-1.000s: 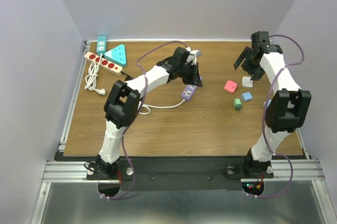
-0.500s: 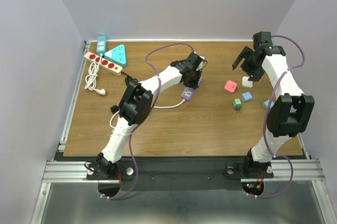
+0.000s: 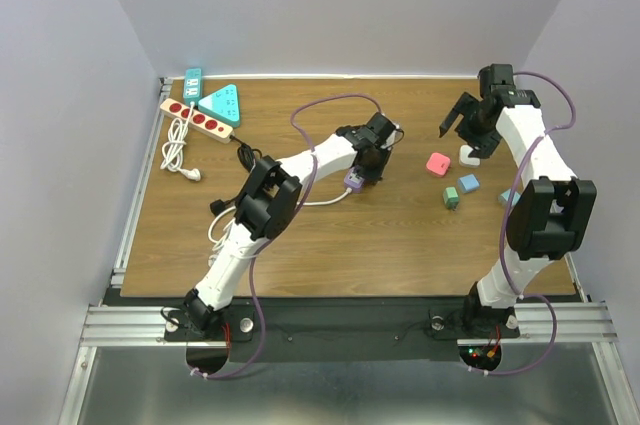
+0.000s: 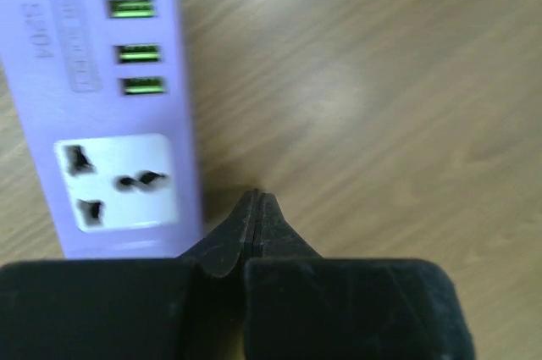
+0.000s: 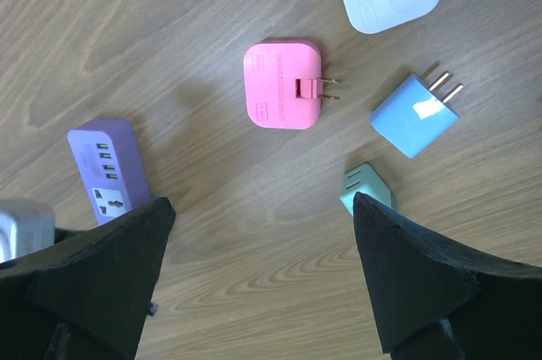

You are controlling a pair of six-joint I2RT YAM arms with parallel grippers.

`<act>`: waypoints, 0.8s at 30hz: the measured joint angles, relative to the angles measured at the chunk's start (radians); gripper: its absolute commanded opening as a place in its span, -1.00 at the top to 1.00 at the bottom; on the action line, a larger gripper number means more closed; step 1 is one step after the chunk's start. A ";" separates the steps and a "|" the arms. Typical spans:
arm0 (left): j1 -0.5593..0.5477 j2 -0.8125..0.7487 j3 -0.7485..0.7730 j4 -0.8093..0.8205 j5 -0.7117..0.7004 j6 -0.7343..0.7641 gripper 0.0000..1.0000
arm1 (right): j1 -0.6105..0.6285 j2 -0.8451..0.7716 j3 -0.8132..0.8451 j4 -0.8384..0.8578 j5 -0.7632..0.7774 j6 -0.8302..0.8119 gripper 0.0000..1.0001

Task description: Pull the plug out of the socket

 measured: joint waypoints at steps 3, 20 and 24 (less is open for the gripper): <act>0.032 0.022 0.000 0.011 -0.010 -0.006 1.00 | 0.000 -0.002 0.000 0.001 0.000 0.000 -0.85; 0.548 -0.024 -0.080 0.064 -0.105 -0.014 1.00 | 0.000 -0.022 -0.002 0.002 -0.025 -0.002 -0.85; 0.652 -0.025 -0.078 0.055 -0.149 -0.014 1.00 | 0.000 -0.029 -0.029 0.012 -0.029 -0.004 -0.86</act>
